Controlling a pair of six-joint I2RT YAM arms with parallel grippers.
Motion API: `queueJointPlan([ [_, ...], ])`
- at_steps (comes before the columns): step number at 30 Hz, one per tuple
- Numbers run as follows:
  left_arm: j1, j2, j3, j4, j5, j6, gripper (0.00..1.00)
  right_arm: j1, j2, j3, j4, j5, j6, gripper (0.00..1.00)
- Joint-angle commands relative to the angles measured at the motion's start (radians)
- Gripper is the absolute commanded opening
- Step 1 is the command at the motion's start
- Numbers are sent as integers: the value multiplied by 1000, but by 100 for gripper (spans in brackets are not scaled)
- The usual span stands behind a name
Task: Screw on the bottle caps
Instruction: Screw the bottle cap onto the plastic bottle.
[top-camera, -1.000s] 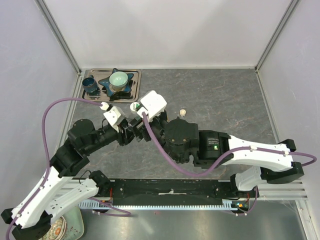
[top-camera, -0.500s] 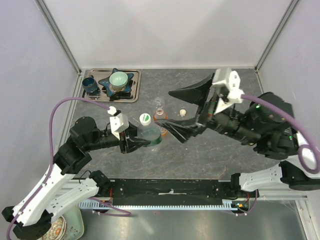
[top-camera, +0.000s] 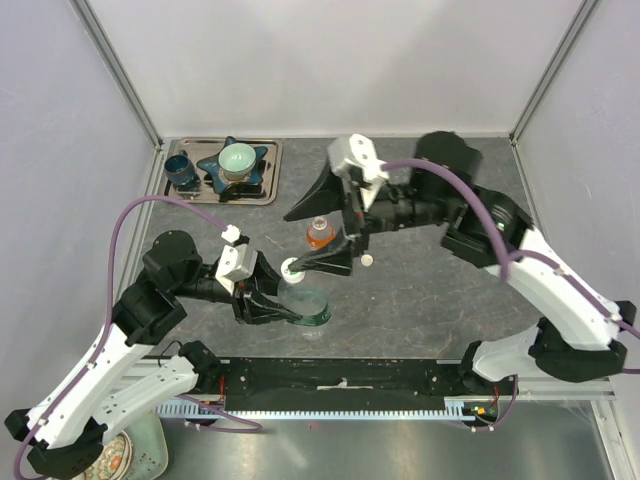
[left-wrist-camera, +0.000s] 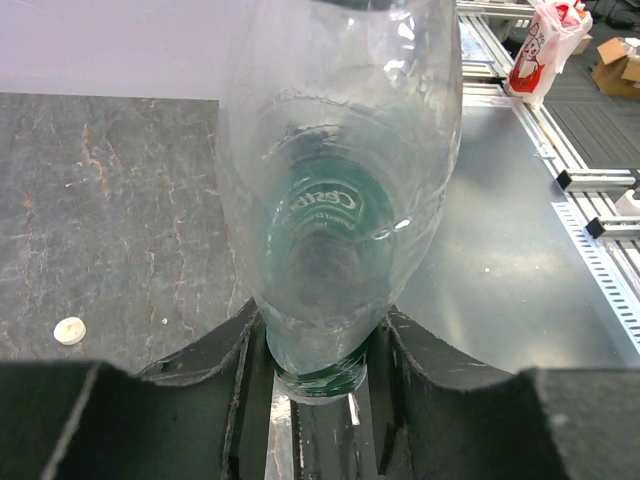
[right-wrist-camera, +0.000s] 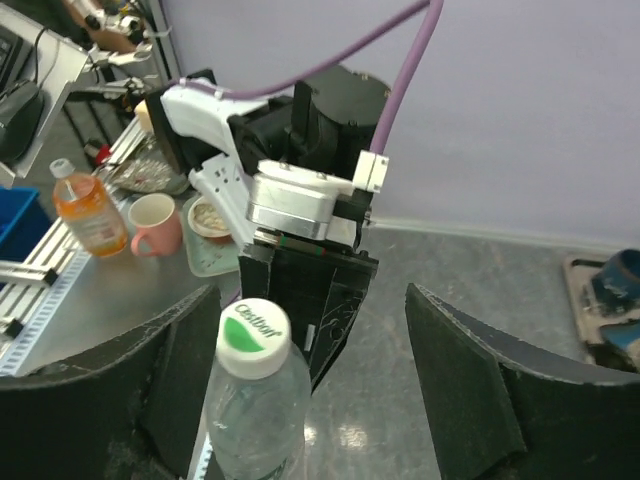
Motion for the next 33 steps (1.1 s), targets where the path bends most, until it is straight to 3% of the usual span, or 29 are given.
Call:
queueJointPlan([
  [1, 3, -9, 33, 28, 27, -11, 32, -30, 57, 71, 12, -235, 51, 80],
  [12, 3, -24, 30, 7, -72, 3, 32, -33, 66, 31, 18, -308, 63, 74],
  [25, 9, -23, 36, 14, -92, -3, 32, -33, 72, -26, 15, -284, 71, 70],
  [30, 14, -24, 33, 23, -96, -12, 32, -33, 66, -26, 13, -267, 65, 53],
  [33, 17, -26, 33, 28, -102, -20, 33, -33, 63, -24, 15, -243, 63, 35],
])
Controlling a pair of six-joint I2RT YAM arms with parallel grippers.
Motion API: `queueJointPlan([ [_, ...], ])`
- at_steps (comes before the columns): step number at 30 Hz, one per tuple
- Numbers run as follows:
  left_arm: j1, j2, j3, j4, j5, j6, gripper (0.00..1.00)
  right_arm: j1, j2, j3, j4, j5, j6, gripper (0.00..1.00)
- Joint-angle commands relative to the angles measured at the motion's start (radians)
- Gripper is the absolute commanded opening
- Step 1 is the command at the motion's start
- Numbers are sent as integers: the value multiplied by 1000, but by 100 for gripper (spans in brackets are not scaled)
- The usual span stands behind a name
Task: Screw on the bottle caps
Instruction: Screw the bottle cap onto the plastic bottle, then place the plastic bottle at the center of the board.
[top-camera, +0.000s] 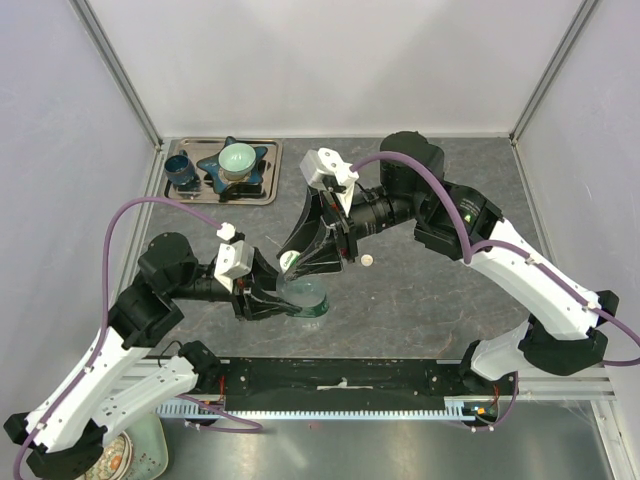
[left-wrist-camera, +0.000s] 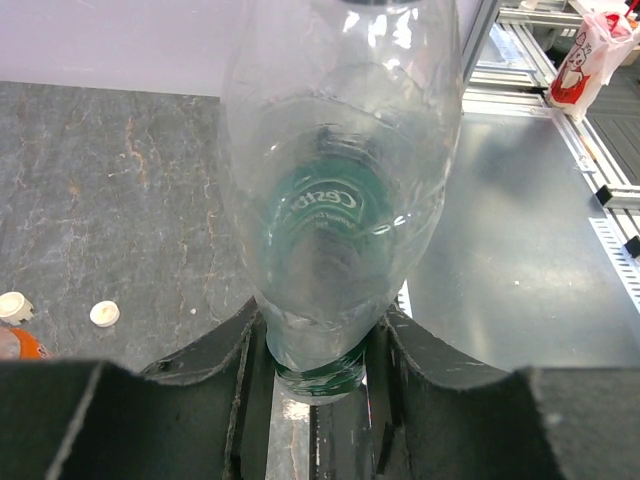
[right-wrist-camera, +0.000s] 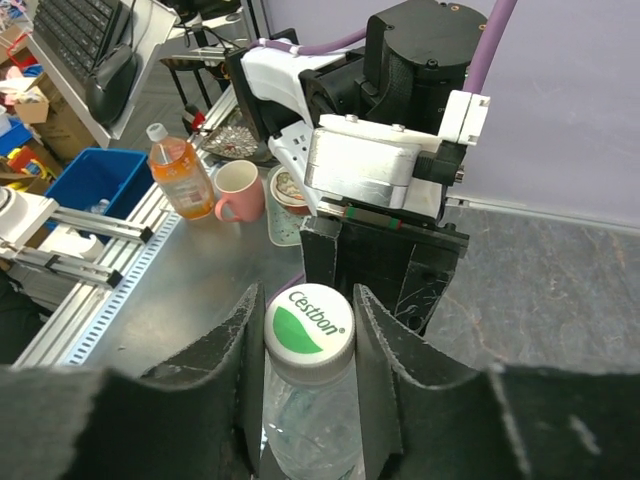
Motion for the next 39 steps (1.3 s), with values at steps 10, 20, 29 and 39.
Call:
queueJointPlan([
  [10, 54, -74, 106, -47, -261, 48, 99, -1, -13, 29, 36, 197, -3, 11],
  [20, 102, -203, 280, -174, -676, 170, 99, 2, 102, -5, 230, 396, 58, 11],
  [29, 100, -154, 459, -92, -1013, 183, 99, 77, 583, 317, 398, 637, 7, 10],
  [39, 100, -177, 452, -127, -1002, 150, 100, 78, 794, 291, 782, 881, -61, 9],
])
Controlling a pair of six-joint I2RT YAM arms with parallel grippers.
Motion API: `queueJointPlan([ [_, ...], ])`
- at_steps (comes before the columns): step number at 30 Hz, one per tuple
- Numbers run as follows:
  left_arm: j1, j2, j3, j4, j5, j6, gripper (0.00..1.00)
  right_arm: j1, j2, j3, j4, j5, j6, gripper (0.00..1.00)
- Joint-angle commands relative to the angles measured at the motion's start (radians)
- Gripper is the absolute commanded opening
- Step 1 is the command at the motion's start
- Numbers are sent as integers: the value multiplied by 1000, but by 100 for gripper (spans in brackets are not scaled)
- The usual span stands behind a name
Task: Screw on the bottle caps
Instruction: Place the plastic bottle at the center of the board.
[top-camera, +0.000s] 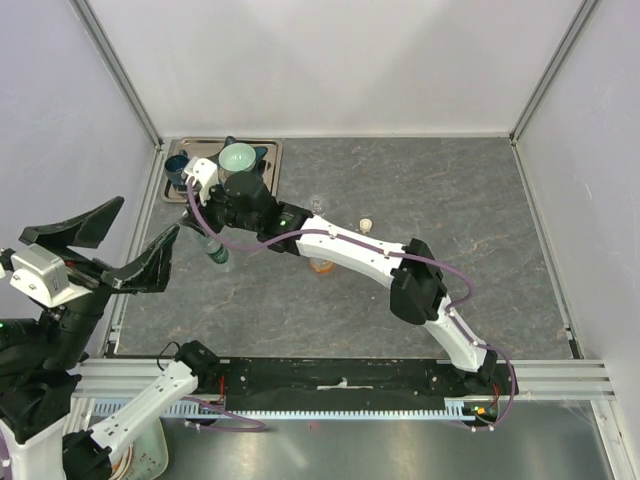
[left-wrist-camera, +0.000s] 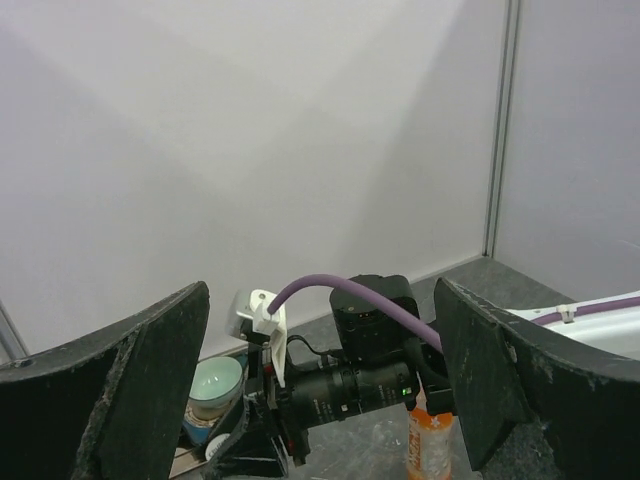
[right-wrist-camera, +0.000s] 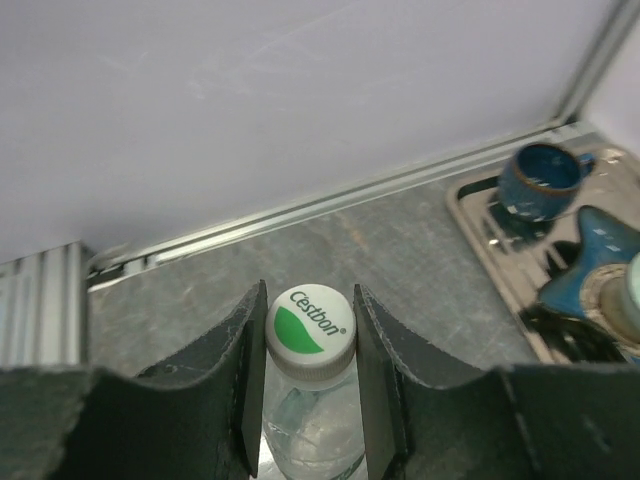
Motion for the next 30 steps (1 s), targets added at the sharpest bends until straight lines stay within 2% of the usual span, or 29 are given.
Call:
queueJointPlan([
  [1, 4, 12, -4, -9, -14, 3, 99, -7, -5, -30, 319, 148, -53, 10],
  [7, 4, -5, -46, -10, -6, -11, 100, -7, 16, -136, 505, 248, -46, 11],
  [15, 4, -14, -67, -7, 4, -23, 99, -11, 81, -99, 408, 264, -35, 11],
  [30, 4, -16, -76, -7, 12, -34, 99, -60, 142, -46, 302, 191, 103, 16],
])
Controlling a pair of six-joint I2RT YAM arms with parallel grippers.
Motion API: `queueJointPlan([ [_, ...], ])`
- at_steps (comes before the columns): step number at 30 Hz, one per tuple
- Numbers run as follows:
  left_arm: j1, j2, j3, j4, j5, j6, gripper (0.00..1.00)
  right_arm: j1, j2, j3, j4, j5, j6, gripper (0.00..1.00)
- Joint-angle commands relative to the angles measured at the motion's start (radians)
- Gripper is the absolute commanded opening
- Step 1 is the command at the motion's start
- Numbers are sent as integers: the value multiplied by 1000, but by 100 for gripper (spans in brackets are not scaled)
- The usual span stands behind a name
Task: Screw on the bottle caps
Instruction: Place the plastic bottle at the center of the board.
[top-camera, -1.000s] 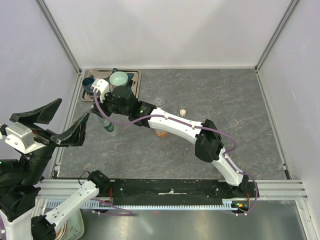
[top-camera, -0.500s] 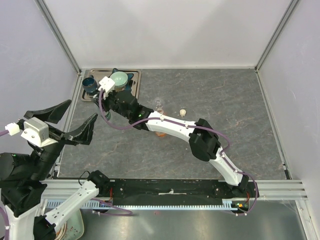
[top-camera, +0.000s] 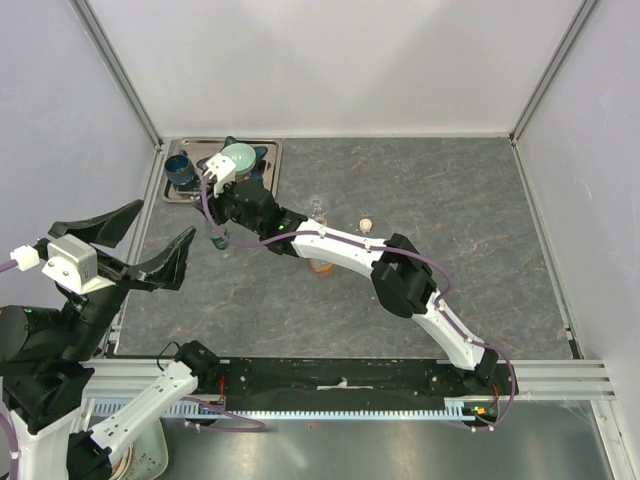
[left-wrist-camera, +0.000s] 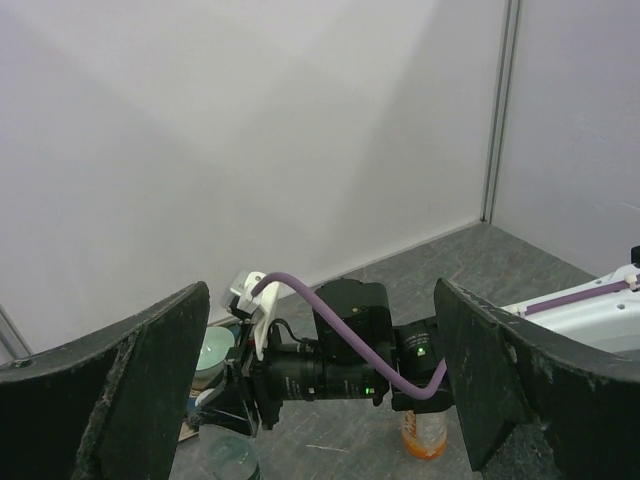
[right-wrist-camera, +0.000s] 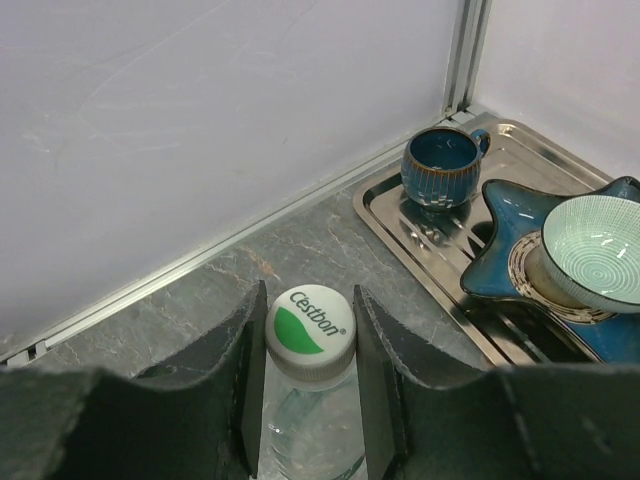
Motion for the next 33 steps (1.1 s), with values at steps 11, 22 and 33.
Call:
queueJointPlan([
  [11, 4, -17, -23, 25, 6, -27, 99, -23, 36, 100, -87, -80, 34, 47],
  [22, 6, -24, -27, 25, 6, -32, 100, -4, 24, 104, -91, -120, 22, 62],
  [33, 7, -30, -36, 25, 7, -40, 100, -6, 13, 117, -102, -126, 16, 68],
])
